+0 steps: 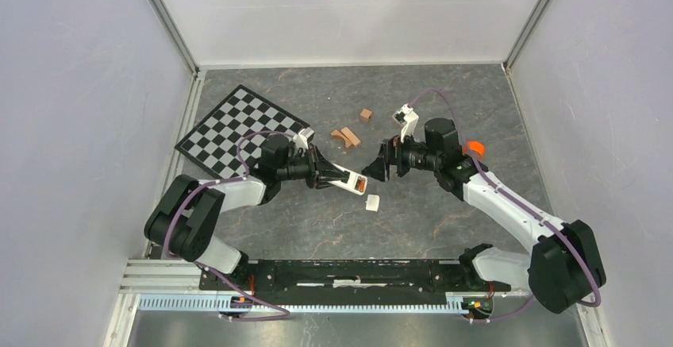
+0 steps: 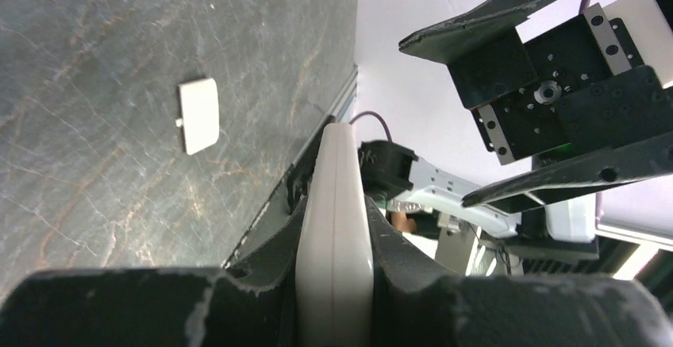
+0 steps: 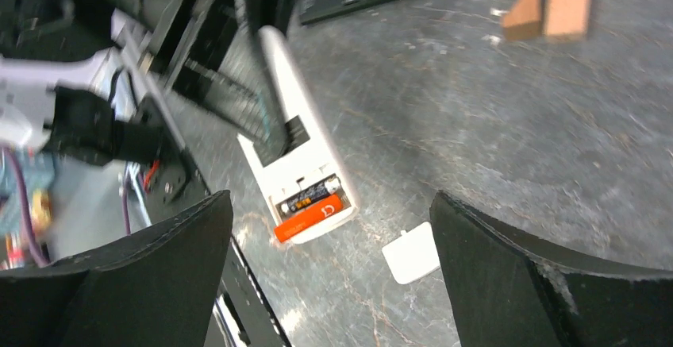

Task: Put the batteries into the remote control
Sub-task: Load the battery into the remote control.

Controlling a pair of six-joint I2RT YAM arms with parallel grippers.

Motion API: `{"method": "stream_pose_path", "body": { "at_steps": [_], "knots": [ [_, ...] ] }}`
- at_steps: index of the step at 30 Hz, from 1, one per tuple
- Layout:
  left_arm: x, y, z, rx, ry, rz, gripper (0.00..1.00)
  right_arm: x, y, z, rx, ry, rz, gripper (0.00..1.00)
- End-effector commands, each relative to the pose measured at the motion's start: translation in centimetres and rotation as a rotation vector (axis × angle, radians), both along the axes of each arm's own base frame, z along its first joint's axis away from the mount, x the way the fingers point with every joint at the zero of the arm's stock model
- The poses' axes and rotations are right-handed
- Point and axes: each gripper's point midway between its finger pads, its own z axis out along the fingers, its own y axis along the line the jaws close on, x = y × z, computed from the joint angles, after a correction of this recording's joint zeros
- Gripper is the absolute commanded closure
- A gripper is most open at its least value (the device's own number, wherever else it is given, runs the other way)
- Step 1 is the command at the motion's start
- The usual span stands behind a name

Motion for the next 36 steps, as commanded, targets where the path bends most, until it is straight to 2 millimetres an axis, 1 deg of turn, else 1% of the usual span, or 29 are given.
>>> {"method": "stream_pose_path", "body": {
  "at_steps": [1, 3, 6, 11, 14, 18, 22, 30, 32, 36],
  "knots": [
    [-1.5, 0.5, 3.9, -0.066, -0.104, -0.164, 0.98, -2.6, 1.6, 2.6, 0.064, -0.243, 0.302, 0.02],
    [-2.2, 1.0, 4.4, -0.088, -0.116, -0.202, 0.98, -2.9, 2.1, 2.7, 0.097, -0.235, 0.341, 0.02],
    [-3.0, 1.4, 4.1, -0.085, -0.114, -0.26, 0.98, -3.1, 2.6, 2.6, 0.12, -0.223, 0.363, 0.02],
    [-3.6, 2.0, 3.3, -0.011, -0.149, -0.303, 0.98, -5.1, 3.6, 2.7, 0.21, -0.174, 0.462, 0.02],
    [-3.8, 2.2, 3.3, 0.008, -0.142, -0.329, 0.98, -6.0, 4.5, 2.4, 0.223, -0.137, 0.505, 0.02],
    [-4.0, 2.2, 3.3, 0.001, -0.132, -0.351, 0.98, -6.2, 4.9, 1.3, 0.197, -0.106, 0.501, 0.02],
    [-4.0, 2.2, 3.1, 0.0, -0.117, -0.359, 0.98, -5.7, 5.1, 0.1, 0.136, -0.092, 0.475, 0.02],
    [-4.3, 2.3, 3.2, -0.002, -0.123, -0.367, 0.98, -6.3, 5.7, -1.8, 0.071, -0.08, 0.507, 0.02],
    [-4.4, 2.3, 3.2, 0.0, -0.124, -0.372, 0.98, -6.4, 5.7, -2.1, 0.06, -0.073, 0.514, 0.02],
    [-4.4, 2.3, 3.1, 0.002, -0.123, -0.372, 0.98, -6.4, 6.0, -2.1, 0.06, -0.075, 0.521, 0.02]
  ]
}}
